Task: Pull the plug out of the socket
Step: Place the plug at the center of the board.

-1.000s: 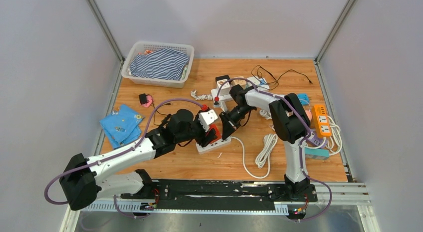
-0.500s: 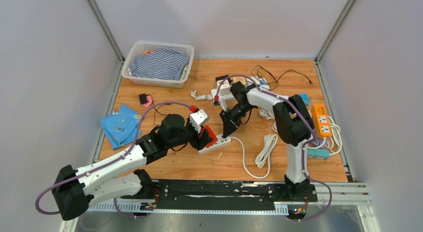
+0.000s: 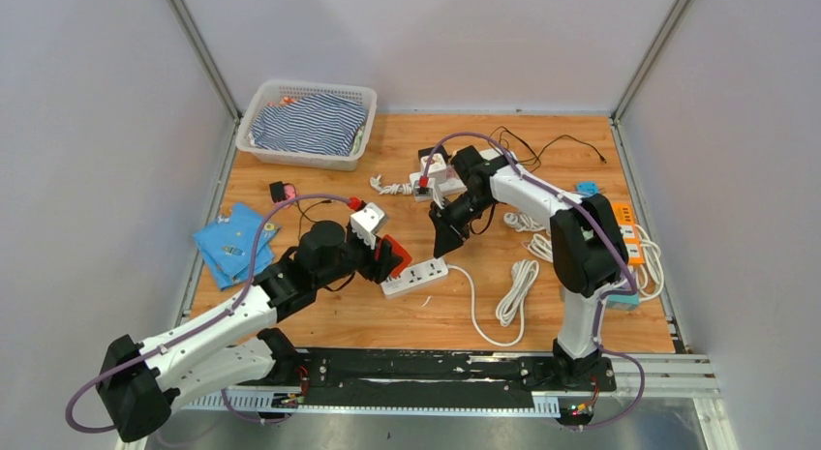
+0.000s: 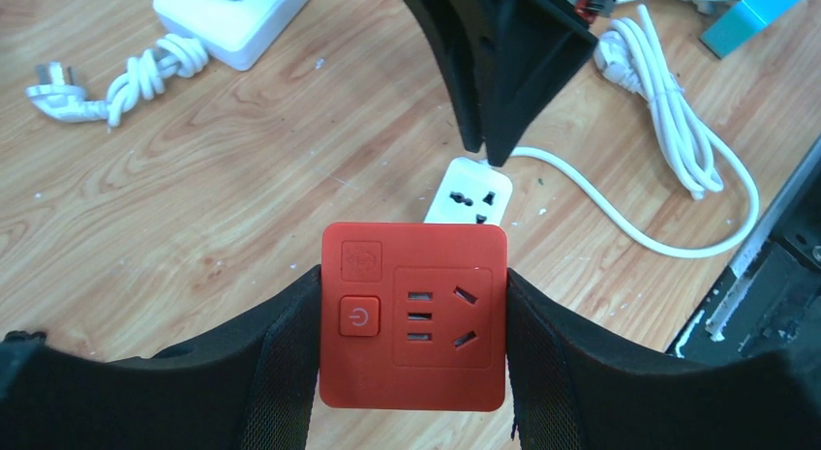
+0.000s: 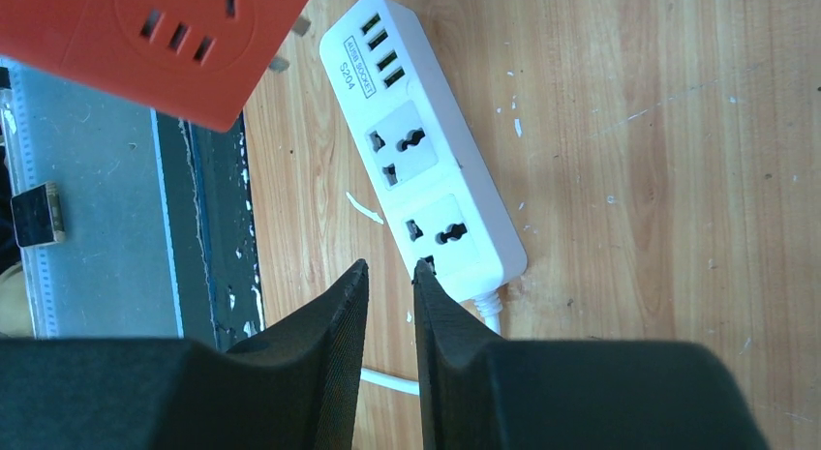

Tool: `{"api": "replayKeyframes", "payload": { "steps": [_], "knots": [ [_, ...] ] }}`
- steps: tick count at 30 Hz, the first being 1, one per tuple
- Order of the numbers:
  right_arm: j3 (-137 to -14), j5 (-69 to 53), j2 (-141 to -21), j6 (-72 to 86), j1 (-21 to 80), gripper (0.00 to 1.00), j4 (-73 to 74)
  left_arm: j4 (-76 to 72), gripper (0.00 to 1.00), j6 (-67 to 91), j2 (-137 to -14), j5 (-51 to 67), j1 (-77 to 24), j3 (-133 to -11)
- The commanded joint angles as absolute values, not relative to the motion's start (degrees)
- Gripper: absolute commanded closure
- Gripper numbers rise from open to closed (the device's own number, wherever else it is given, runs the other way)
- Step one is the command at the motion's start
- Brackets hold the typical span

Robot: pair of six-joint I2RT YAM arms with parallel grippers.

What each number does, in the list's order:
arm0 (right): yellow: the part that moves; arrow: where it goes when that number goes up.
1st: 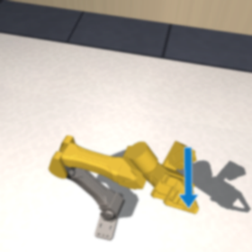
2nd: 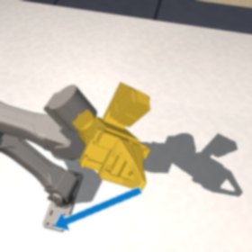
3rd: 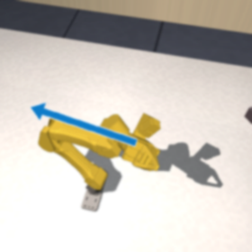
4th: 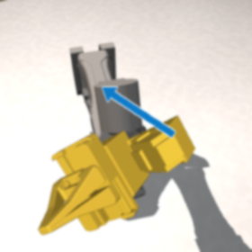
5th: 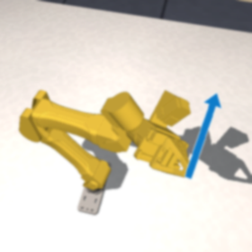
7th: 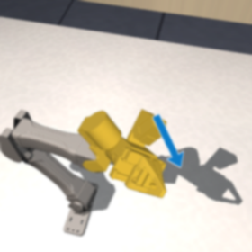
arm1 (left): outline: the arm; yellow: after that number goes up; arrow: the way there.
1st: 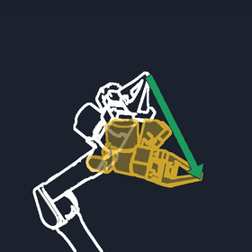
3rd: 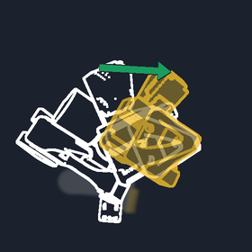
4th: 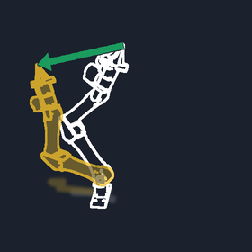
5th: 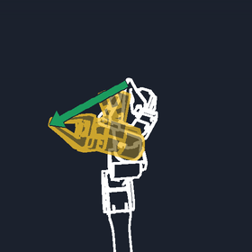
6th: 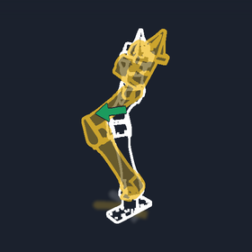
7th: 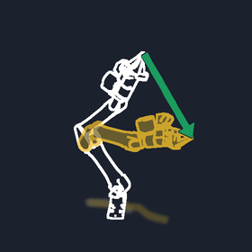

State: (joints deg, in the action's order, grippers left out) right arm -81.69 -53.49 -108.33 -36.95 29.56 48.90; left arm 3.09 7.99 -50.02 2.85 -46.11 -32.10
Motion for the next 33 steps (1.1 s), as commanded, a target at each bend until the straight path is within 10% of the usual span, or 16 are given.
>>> {"api": "replayKeyframes", "payload": {
  "steps": [1,33],
  "knots": [
    [-81.6,-54.2,-107.0,-39.1,29.3,0.73,51.1,0.4,1.00,9.0,-49.1,2.3,-44.0,-32.0],
    [-82.0,-55.3,-106.3,-40.0,28.4,0.73,52.0,0.3,1.00,21.8,-60.0,-2.2,-23.6,-37.8]
  ]
}}
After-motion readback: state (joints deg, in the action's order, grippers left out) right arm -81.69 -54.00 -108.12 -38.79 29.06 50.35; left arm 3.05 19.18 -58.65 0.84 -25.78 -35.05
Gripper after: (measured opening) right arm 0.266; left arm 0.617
